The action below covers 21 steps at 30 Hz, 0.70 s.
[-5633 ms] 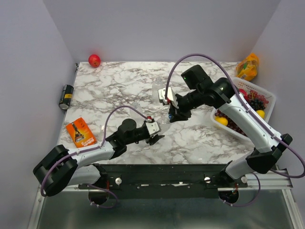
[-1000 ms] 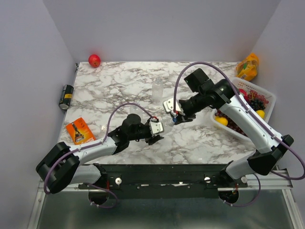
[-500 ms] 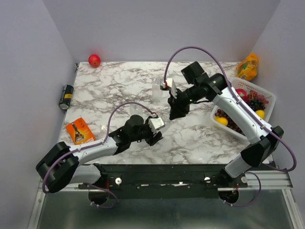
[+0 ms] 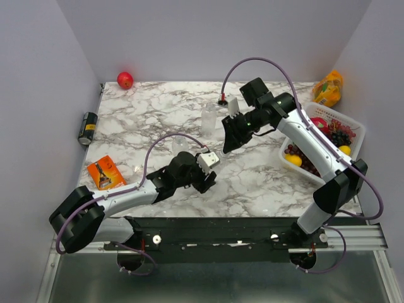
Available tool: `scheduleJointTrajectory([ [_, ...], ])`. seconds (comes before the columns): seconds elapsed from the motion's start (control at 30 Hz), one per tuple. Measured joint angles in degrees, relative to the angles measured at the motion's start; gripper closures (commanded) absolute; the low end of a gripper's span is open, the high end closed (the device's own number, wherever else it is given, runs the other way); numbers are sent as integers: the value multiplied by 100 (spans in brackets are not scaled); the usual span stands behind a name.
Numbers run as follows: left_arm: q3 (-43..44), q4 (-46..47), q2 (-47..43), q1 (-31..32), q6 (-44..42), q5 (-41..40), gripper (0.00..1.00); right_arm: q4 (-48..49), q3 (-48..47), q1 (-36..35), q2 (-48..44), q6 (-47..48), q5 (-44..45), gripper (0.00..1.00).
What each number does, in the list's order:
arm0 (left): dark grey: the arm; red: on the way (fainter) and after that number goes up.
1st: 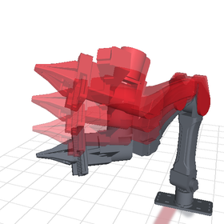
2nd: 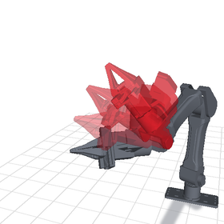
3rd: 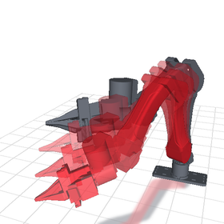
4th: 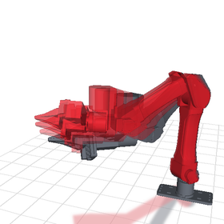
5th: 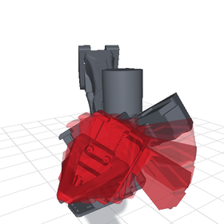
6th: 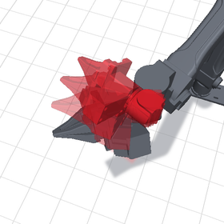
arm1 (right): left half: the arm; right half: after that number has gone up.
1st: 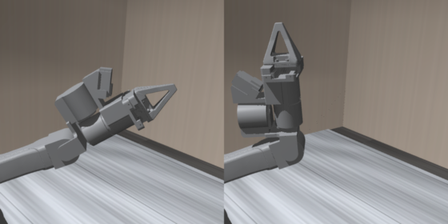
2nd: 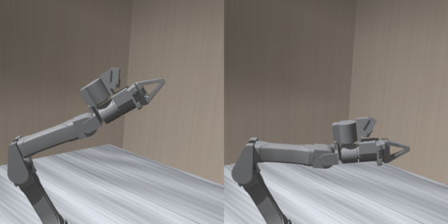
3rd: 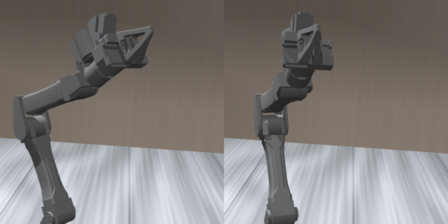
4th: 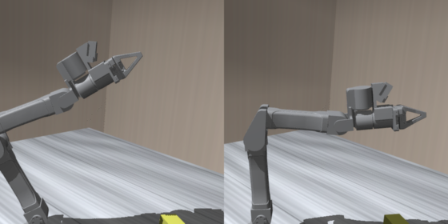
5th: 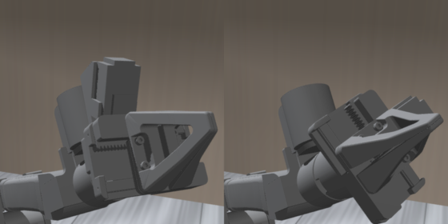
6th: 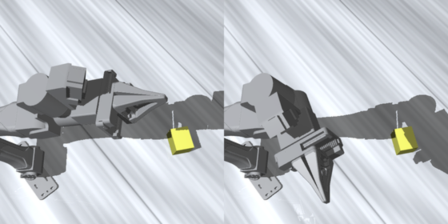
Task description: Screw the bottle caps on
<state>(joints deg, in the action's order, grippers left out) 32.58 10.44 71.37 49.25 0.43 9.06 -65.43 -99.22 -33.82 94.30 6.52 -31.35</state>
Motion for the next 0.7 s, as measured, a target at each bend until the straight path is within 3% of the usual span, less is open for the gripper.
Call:
scheduleJointTrajectory([
  [0.3, 0, 186, 13, -4, 319, -2, 100, -208, -457, 39, 199, -243, 81, 98],
  [0.6, 4, 555, 197, 0, 374, 72, 100, -243, -498, 42, 76, -50, 157, 68],
  [0.7, 79, 774, 249, 0, 417, 109, 100, -455, -894, 39, 85, 50, 232, 60],
])
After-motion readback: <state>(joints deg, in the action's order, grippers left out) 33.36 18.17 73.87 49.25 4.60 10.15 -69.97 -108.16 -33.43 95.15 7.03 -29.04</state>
